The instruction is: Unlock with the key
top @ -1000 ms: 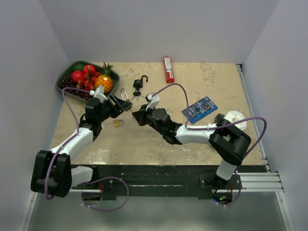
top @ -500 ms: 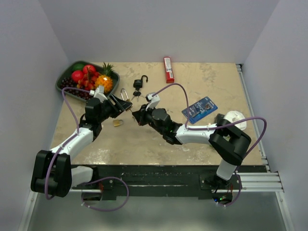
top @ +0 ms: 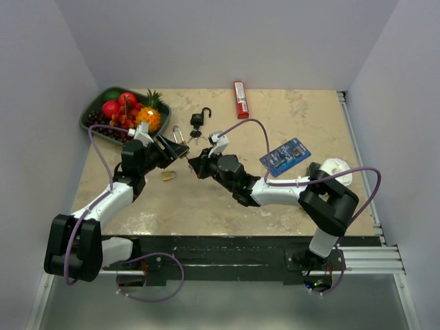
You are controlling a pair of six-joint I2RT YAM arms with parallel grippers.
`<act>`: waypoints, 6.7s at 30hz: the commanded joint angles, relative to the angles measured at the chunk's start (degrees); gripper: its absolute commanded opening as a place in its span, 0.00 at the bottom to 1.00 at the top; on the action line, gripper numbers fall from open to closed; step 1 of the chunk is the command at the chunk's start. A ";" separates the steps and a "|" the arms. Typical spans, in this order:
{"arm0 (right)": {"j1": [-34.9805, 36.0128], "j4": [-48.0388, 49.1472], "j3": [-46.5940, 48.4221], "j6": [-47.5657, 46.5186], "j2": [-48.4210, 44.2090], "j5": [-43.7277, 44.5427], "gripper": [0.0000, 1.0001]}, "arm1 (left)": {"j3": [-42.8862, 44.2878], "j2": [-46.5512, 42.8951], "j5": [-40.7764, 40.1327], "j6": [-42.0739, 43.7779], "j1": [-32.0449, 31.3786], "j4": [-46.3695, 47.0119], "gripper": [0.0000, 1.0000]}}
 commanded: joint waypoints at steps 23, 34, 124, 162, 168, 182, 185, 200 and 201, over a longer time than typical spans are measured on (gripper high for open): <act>0.02 9.85 4.66 -0.75 4.82 4.19 0.00 | -0.68 0.25 4.88 -2.22 -0.24 7.21 0.00; -0.07 10.03 5.19 -0.66 4.73 6.03 0.00 | -0.68 0.33 5.23 -1.51 -0.33 7.12 0.00; -1.21 -8.69 -3.51 4.52 -6.43 -5.48 0.40 | 1.26 0.07 2.59 2.27 -2.52 5.01 0.00; -1.03 -8.96 2.11 4.34 -2.74 -2.67 0.29 | 1.26 0.25 3.38 2.18 -2.52 5.45 0.00; -1.03 -8.96 2.73 3.99 -1.77 -2.58 0.29 | 1.26 0.25 3.56 2.09 -2.52 5.54 0.00; -1.03 -8.08 3.69 2.76 -0.28 -2.85 0.09 | 1.26 0.25 3.73 2.18 -2.52 5.63 0.00; -1.12 -7.90 4.05 2.59 0.25 -2.58 0.02 | 1.17 0.33 4.00 2.09 -2.52 5.63 0.00; -2.18 -6.50 6.77 0.22 0.87 0.93 0.00 | 0.82 0.42 5.58 3.32 -3.93 6.60 0.00; -2.61 -6.24 7.03 0.21 0.87 0.85 0.00 | 0.73 0.51 5.67 3.58 -4.36 6.68 0.00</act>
